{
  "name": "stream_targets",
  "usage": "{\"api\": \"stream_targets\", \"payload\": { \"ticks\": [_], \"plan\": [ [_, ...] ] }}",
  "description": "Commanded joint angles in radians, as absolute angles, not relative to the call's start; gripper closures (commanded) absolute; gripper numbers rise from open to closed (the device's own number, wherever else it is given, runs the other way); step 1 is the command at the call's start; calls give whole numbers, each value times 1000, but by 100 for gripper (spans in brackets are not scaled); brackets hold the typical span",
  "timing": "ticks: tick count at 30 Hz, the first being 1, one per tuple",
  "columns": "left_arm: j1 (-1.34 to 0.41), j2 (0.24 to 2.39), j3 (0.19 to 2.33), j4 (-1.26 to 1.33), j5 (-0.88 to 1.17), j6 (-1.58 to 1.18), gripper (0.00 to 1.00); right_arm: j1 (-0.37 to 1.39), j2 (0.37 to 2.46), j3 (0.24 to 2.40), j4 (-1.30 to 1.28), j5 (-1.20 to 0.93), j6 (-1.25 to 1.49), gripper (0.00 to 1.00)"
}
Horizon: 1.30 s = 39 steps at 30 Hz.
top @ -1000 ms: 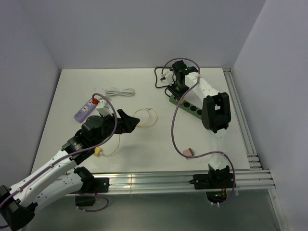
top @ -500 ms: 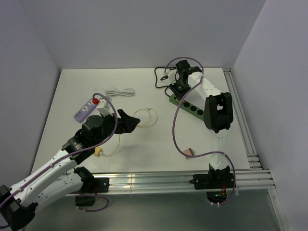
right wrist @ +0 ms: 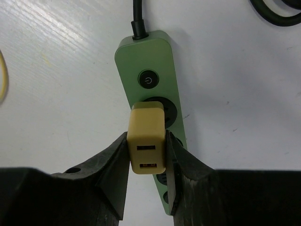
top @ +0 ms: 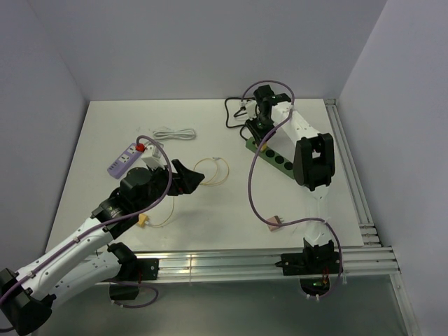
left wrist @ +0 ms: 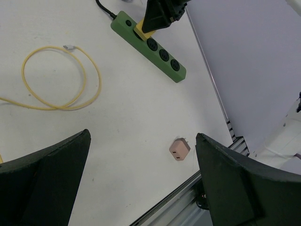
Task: Insert the plug
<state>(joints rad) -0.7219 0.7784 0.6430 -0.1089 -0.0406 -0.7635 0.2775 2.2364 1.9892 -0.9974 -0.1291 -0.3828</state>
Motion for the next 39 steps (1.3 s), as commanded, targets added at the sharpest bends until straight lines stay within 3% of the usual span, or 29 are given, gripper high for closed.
{"api": "stream_targets", "payload": {
  "ticks": [1,13,18,25,38,39],
  "plan": [
    [-716,764,640,-60,-18,-773,1,314,2353,1983,-1029,-253,-140,100],
    [-709,723,621,-83,-31,-776,1,327,2335,1958,-1025,-204,127,100],
    [-704,687,607,-86,-35,-778,0,331,2284,1842,-997,58,97,100],
    [-703,670,592,-81,-15,-787,1,342,2295,1809,-1043,225,11,100],
    [-703,626,591,-109,-28,-796,0,336,2316,1858,-1085,193,12,100],
    [-703,629,591,-107,-25,-799,1,336,2310,1859,-1066,196,27,90]
  ]
}}
